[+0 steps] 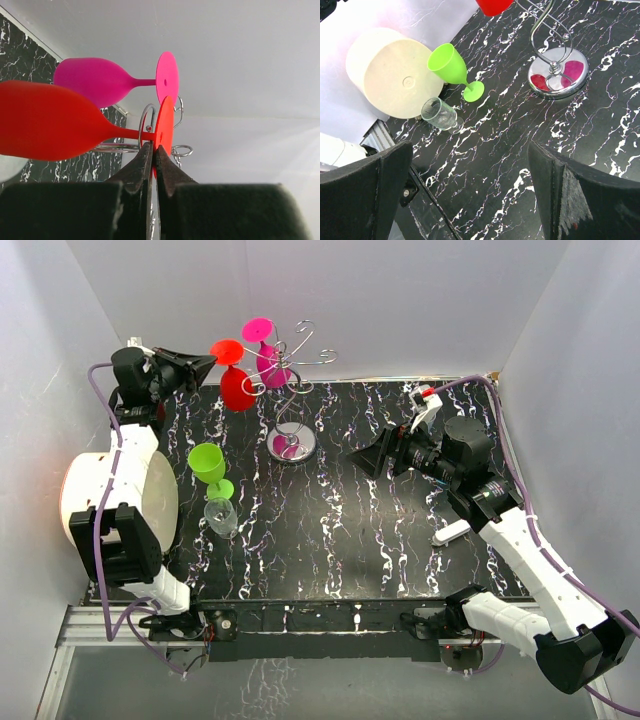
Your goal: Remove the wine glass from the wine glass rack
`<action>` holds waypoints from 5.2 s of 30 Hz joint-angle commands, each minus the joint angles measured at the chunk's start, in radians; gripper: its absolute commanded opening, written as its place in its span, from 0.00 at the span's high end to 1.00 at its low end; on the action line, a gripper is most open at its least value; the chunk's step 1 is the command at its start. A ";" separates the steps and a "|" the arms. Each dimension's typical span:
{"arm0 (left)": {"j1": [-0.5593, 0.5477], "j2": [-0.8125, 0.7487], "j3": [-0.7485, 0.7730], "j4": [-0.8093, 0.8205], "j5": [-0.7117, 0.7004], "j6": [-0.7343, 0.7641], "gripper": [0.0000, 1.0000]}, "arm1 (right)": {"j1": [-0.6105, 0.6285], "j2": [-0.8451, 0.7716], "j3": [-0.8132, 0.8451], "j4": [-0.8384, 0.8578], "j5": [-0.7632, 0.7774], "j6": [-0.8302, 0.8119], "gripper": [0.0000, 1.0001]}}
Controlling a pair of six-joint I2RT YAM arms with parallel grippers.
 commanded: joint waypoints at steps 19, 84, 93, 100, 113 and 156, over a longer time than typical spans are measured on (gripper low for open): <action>-0.047 0.068 0.144 0.062 0.074 -0.032 1.00 | 0.005 -0.013 0.011 0.071 0.004 -0.006 0.02; -0.147 -0.570 -0.652 1.598 0.334 -0.869 1.00 | 0.075 0.194 -0.109 1.189 -0.228 0.925 0.02; -0.149 -0.584 -0.757 1.607 0.351 -0.869 1.00 | 0.113 0.229 -0.110 1.276 -0.239 0.969 0.27; -0.149 -0.552 -0.831 1.644 0.343 -0.864 1.00 | 0.119 0.272 -0.160 1.480 -0.256 1.090 0.63; -0.150 -0.601 -1.017 1.451 0.441 -0.616 0.20 | 0.115 0.131 -0.277 1.063 -0.234 0.845 1.00; -0.149 -0.830 -0.577 -0.190 0.407 0.454 0.01 | -0.207 0.377 0.177 -0.607 0.756 0.026 0.98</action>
